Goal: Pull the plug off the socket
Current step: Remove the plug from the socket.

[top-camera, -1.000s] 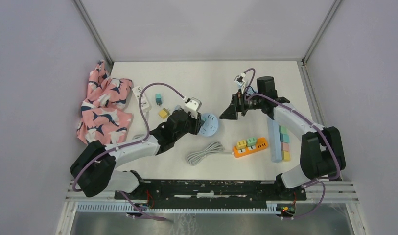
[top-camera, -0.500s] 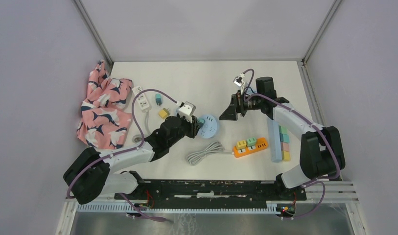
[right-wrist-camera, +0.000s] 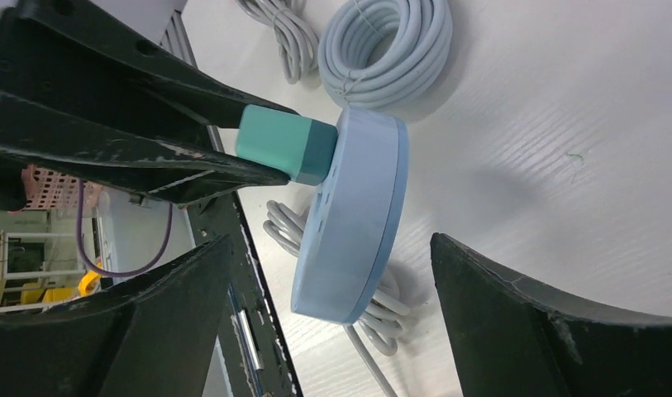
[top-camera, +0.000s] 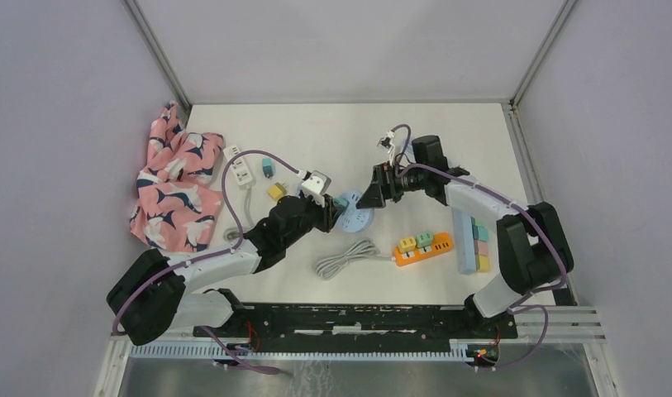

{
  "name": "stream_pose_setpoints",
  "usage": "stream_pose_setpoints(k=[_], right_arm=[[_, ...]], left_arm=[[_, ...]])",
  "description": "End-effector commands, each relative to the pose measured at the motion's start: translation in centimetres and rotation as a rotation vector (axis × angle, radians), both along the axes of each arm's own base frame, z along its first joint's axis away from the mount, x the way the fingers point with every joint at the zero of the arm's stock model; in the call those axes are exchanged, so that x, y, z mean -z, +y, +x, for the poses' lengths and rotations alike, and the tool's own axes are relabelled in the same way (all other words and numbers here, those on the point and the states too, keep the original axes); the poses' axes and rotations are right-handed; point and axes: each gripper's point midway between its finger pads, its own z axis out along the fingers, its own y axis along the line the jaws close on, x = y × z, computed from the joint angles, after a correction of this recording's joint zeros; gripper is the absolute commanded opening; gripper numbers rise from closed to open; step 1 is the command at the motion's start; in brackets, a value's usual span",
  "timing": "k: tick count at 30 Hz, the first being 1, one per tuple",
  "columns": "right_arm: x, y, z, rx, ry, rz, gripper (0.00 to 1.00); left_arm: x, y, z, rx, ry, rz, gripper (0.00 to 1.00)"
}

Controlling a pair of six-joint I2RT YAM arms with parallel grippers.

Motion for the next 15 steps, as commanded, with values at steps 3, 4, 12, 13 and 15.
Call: stream_pose_setpoints(k=[3, 4, 12, 13, 15], right_arm=[[2.0, 1.9, -0.1, 0.019, 0.053, -0.089, 0.83], [2.1, 2.0, -0.1, 0.022, 0.061, -0.091, 0.78], [0.9, 2.5, 0.0, 0.032, 0.094, -0.051, 0.21], [0.7, 2.7, 0.0, 0.033, 0.102, -0.042, 0.15], [0.3, 2.9, -0.1, 0.037, 0.123, -0.021, 0.06]], left_arm=[[-7.8, -0.7, 1.3, -0.044, -0.153, -0.222, 0.03], [-7.7, -0.6, 1.3, -0.052, -0.153, -0.222, 0.03], [-7.4, 0.2, 1.6, -0.095, -0.153, -0.212, 0.03], [-7.4, 0.2, 1.6, -0.095, -0.152, -0.212, 0.03], [-7.3, 0.1, 1.6, -0.096, -0.150, -0.213, 0.03]])
